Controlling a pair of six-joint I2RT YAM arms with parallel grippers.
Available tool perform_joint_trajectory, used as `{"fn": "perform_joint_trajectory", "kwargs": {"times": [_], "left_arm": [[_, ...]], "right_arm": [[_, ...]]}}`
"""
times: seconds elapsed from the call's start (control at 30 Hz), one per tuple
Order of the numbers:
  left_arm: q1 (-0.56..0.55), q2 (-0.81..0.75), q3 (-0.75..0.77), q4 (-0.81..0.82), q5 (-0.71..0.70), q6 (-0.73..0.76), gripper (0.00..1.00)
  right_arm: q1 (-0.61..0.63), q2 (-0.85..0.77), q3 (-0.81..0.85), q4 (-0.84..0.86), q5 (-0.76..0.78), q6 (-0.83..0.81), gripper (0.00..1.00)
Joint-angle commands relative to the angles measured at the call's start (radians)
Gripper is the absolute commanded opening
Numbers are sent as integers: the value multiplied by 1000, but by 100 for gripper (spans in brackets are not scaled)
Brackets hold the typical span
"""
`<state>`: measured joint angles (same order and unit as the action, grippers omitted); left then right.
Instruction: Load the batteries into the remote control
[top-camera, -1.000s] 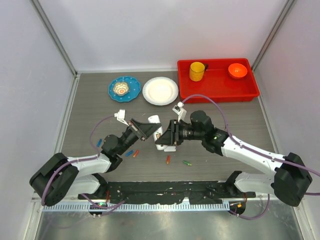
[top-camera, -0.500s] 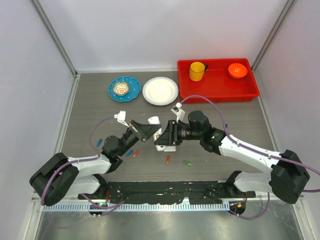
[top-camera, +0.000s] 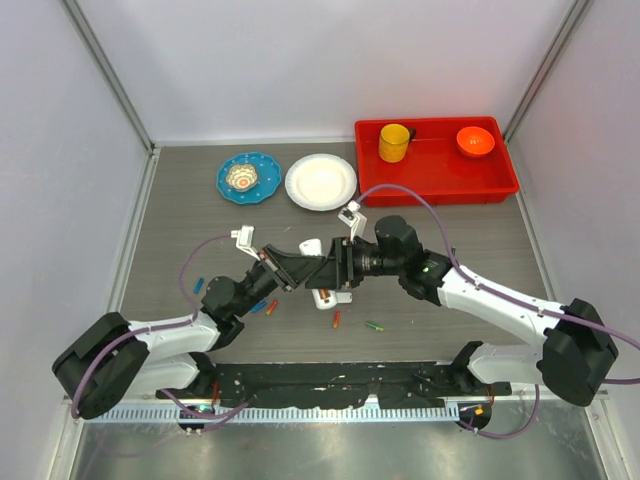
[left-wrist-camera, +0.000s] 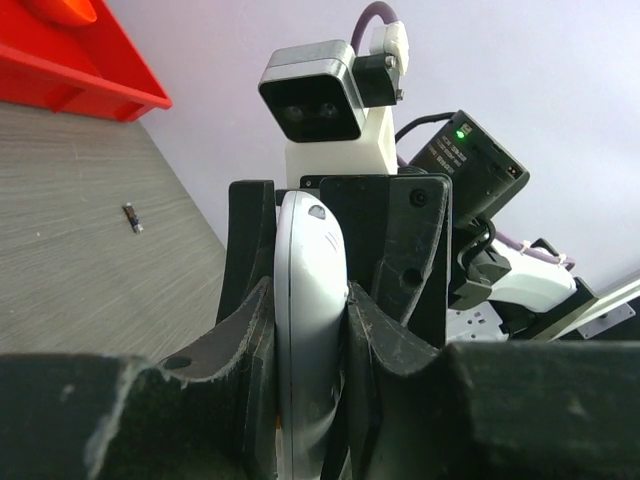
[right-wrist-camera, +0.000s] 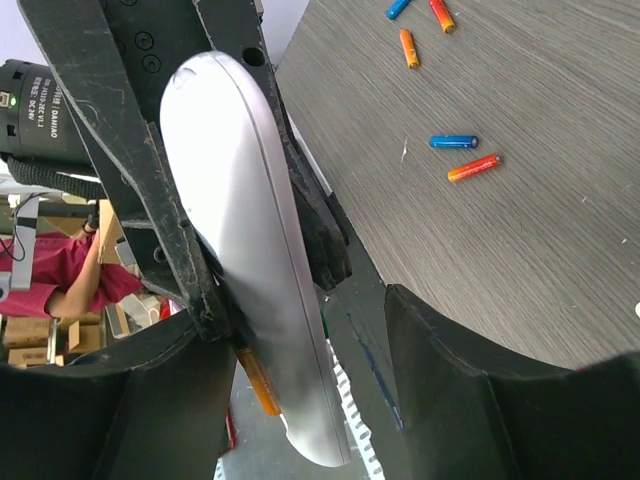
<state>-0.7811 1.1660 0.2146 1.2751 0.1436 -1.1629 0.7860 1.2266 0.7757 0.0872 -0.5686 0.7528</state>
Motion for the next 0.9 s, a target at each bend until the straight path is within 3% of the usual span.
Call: {"fn": "perform_joint_trajectory", "kwargs": {"times": [0.0,0.13,0.53,0.7,0.87], "left_arm": [[-9,-51,19,17,51,51,0],[11,-71,23,-40,45,60,0],[68,-40,29,-132,24,-27,0],[124,9,34,-59,86,-127,0],[131,102,34,103,122,-205,0]], "right_arm": [[-10,-61,66,-12,3,-67,65],[-10,-96,94,-114,4,-121,68],[-11,-168,99,-205,4,-200,70],[-11,-243,68,-273,72,-293,70],[-11,-271,4,-227,91,-259,68]]}}
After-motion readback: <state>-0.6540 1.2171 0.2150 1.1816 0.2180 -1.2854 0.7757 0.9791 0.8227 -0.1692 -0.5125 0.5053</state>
